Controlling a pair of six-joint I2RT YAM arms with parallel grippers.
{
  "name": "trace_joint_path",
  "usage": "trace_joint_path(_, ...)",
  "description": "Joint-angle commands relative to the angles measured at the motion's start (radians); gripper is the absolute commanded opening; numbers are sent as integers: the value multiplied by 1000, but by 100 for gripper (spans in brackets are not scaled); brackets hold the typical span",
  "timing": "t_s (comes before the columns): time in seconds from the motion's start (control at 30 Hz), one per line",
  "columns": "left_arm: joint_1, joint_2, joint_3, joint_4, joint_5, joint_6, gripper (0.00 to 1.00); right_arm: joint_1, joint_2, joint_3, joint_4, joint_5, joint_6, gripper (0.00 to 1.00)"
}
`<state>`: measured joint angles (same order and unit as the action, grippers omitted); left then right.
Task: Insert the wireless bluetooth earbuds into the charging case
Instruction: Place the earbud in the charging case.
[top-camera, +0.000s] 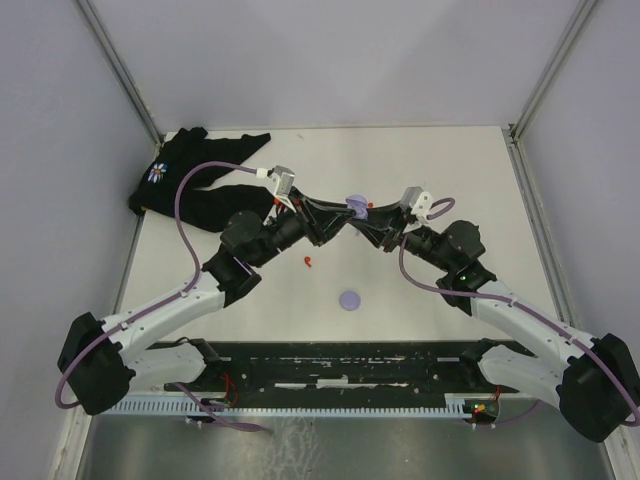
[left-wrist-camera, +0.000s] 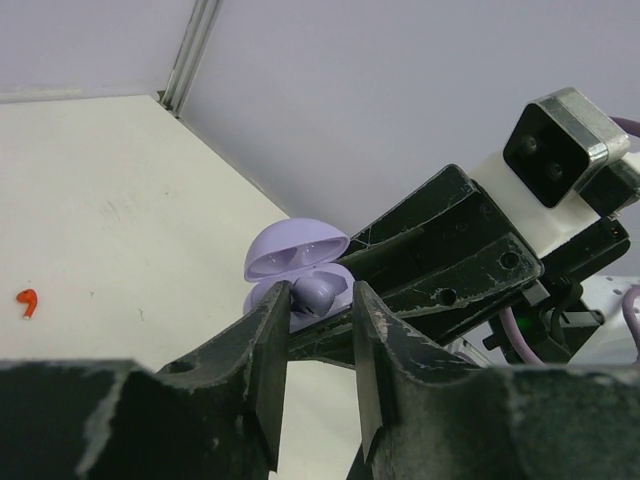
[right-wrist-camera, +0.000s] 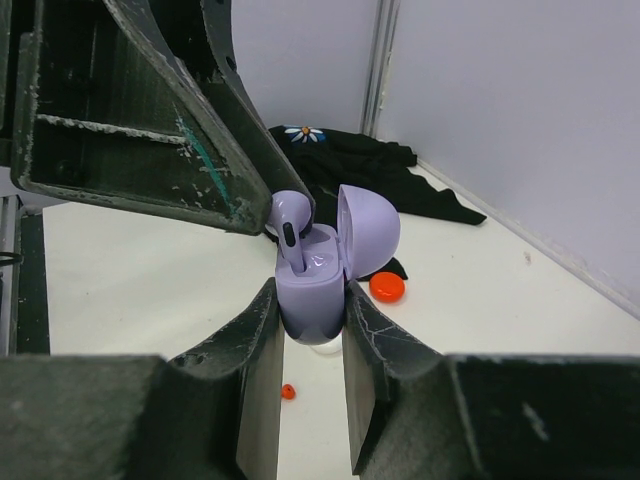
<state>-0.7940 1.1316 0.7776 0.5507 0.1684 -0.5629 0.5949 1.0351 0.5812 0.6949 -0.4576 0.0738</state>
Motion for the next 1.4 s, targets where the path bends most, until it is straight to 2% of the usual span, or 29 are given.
trace_joint_path(0.0,-2,-39,5,-37,27,-37,41,3,1,25,63,19,1,6)
trace_joint_path(0.2,-2,-55,45,-103,17,-37,47,1,9,26,54,14,1,6)
trace_joint_path(0.43,-3,-33,126,-191,35,-36,47,3,4,28,39,11,-1,6)
trace_joint_path(0.9,-2,1,173,-226,95,-9,47,2,-5,33,17,-11,-7,6)
trace_joint_path(1.37,-1,3,192,-348,6,-11,46,2,-18,41,-1,-44,-2,6)
